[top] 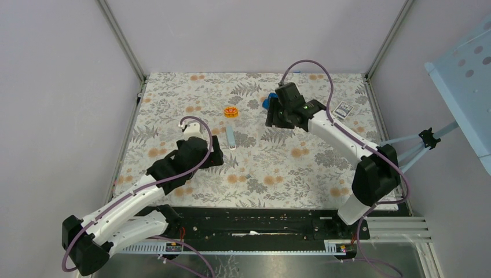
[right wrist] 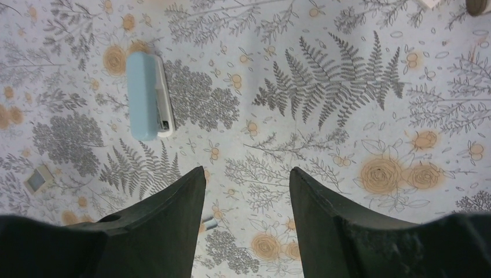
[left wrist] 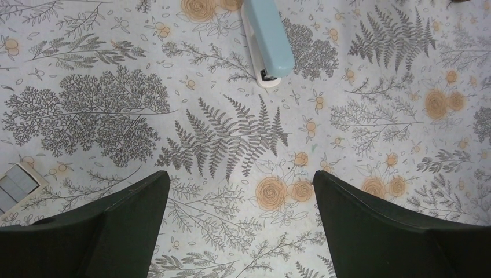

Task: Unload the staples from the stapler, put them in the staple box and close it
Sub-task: Place the stapler at the center of the board, then adjust the stapler at the center of the board.

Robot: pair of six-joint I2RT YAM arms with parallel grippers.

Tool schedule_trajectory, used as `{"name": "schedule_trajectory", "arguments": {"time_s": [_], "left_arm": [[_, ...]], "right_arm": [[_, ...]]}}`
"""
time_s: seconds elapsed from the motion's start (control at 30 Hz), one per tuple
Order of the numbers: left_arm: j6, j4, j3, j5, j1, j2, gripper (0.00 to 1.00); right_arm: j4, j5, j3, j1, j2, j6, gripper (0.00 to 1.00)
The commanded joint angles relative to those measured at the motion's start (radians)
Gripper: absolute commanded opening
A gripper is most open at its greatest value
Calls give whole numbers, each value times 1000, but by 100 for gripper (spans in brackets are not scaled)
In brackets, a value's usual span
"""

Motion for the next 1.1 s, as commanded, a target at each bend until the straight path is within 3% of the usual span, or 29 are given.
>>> {"name": "schedule_trajectory", "arguments": {"time_s": [0.0,0.3,0.57,0.7,0.8,0.93,1.07], "left_arm": [[-22,103,11,-29,7,-11,99],[-210,132,57,-92,10,65,99],[-175,137,139,-105,16,146,99],[-175,148,133,-97,24,124,99],[-166,142,112,-86,31,90,99],[-126,120,81,-81,40,28,99],[-86,101,51,-89,51,-29,99]], "right_arm": [[81,-29,-114,-3,-85,-6,63],[255,-128,-345,-4,-271,61,64],[399,-110,-488,-4,-354,70,65],[413,-109,-498,-3,-347,31,65],[517,-139,-550,-4,-342,3,66],[797,-287,-648,-4,-295,-60,65],[1016,-525,-645,-3,-142,-128,63]]}}
